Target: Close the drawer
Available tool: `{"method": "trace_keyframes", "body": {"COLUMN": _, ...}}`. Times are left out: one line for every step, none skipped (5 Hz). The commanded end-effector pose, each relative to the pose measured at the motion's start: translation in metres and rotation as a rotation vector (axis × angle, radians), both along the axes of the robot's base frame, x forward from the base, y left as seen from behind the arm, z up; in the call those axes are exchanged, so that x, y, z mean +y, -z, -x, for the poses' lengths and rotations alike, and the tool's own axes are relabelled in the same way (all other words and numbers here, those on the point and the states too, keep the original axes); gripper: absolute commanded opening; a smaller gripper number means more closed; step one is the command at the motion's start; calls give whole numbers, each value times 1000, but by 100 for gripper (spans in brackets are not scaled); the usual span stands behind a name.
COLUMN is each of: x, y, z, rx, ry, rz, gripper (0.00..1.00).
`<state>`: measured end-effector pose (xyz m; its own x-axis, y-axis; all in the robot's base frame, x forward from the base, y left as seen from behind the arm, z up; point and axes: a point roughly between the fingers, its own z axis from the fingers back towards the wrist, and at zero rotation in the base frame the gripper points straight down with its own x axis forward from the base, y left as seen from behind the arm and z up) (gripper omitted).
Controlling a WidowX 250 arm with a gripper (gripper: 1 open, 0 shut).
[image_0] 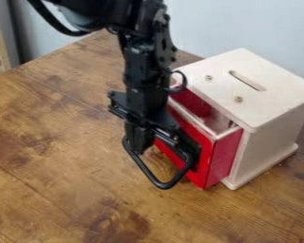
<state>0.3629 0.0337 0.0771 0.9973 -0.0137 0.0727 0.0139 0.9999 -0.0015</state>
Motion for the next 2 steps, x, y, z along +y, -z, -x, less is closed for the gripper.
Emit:
{"method": "trace_keyframes", "body": {"x": 33, "y": -29, "z": 5, "rx": -80, "ry": -64, "rz": -12, "gripper": 0}}
{"method": "trace_keyframes", "body": {"x": 42, "y": -26, "z": 9, "rx": -120, "ry": -21, "rz": -13, "gripper": 0}}
